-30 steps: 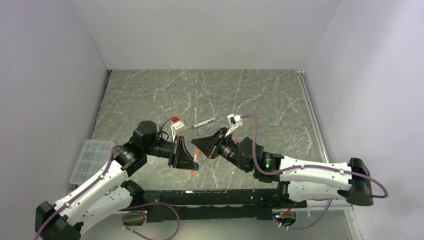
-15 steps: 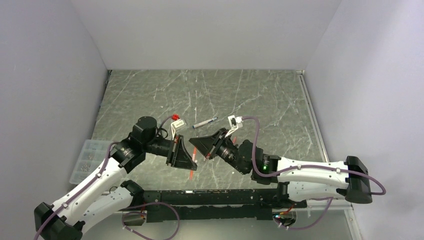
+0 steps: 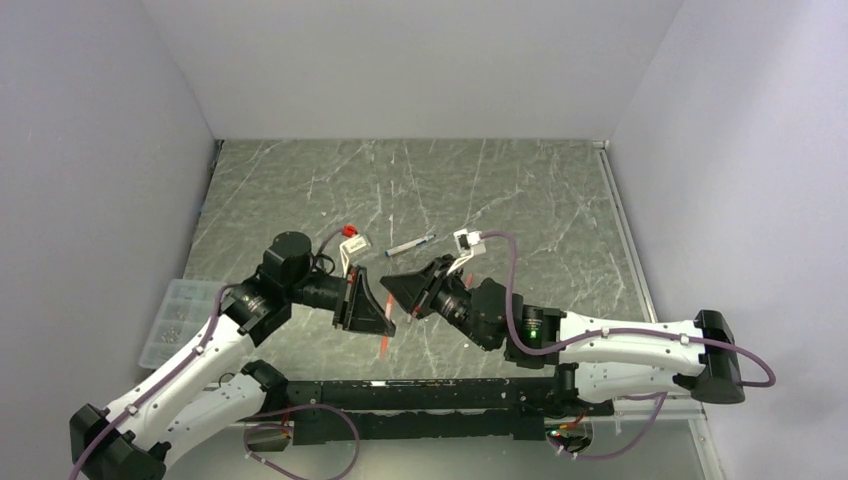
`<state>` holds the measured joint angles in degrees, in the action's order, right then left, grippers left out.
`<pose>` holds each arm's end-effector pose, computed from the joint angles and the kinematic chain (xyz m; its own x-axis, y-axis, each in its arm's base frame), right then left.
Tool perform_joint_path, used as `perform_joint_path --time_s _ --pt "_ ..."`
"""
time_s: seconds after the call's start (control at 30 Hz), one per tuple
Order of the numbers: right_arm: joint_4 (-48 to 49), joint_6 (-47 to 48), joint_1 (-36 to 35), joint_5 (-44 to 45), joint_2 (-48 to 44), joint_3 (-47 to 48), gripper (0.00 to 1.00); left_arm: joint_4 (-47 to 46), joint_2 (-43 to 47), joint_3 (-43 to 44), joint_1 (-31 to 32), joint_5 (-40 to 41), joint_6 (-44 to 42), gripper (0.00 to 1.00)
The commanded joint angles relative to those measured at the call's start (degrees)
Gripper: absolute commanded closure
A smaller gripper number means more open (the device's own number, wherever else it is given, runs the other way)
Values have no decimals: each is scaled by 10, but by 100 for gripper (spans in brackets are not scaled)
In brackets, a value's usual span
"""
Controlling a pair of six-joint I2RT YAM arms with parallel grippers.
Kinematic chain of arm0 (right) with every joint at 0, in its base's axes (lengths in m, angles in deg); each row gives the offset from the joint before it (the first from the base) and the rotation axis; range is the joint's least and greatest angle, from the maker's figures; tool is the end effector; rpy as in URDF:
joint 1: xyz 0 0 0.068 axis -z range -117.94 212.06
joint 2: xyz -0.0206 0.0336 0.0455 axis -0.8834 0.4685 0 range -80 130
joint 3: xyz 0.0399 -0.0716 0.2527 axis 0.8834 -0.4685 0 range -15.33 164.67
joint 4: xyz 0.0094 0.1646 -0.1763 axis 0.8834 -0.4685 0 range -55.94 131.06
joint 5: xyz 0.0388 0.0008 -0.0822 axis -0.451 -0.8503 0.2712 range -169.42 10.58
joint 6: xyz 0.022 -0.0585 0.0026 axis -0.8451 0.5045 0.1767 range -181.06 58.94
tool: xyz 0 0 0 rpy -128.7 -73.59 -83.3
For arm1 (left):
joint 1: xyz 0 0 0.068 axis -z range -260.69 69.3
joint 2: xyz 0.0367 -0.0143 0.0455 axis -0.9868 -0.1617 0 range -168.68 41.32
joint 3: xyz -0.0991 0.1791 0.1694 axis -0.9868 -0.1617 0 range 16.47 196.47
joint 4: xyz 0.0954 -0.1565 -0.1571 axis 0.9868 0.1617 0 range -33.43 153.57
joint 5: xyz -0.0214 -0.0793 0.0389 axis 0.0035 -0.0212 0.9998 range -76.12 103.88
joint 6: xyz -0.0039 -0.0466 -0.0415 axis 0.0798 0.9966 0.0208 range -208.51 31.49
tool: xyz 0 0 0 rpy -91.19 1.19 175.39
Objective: Insert the pens into the pen caps
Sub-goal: Press the pen cap onto the pen, then place the pen at the center of the board.
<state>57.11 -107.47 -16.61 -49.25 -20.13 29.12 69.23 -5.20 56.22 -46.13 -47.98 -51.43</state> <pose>0.0702 0.2284 0.3350 -0.5410 0.4872 -0.6855 -0.5180 0.4490 0.7280 0.1107 -0.1273 0.3008 -0.7929 0.2010 -0.5753 0.5944 0.0473 -0.8028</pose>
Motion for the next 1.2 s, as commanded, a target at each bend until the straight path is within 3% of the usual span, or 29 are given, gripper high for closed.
perform_joint_path --time_s 0.0,0.13,0.37,0.63,0.77,0.9,1.17 --pt "-148 33 -54 -88 5 15 77 -158 5 6 -39 104 11 100" --pt "-177 55 -54 -60 3 46 57 -141 19 1 -38 108 5 100" --pt "-190 110 -52 14 -43 85 30 -103 30 -12 -38 122 -1 100" --pt "-228 131 -51 85 -102 97 27 19 -1 18 -38 211 -36 100" --pt "-272 114 -49 118 -129 86 26 97 -30 38 -39 323 -44 100" --pt "-289 94 -47 128 -159 55 25 159 -97 61 -38 398 -47 100" --pt "-353 40 -47 135 -192 24 25 183 -243 83 -39 497 -39 96"
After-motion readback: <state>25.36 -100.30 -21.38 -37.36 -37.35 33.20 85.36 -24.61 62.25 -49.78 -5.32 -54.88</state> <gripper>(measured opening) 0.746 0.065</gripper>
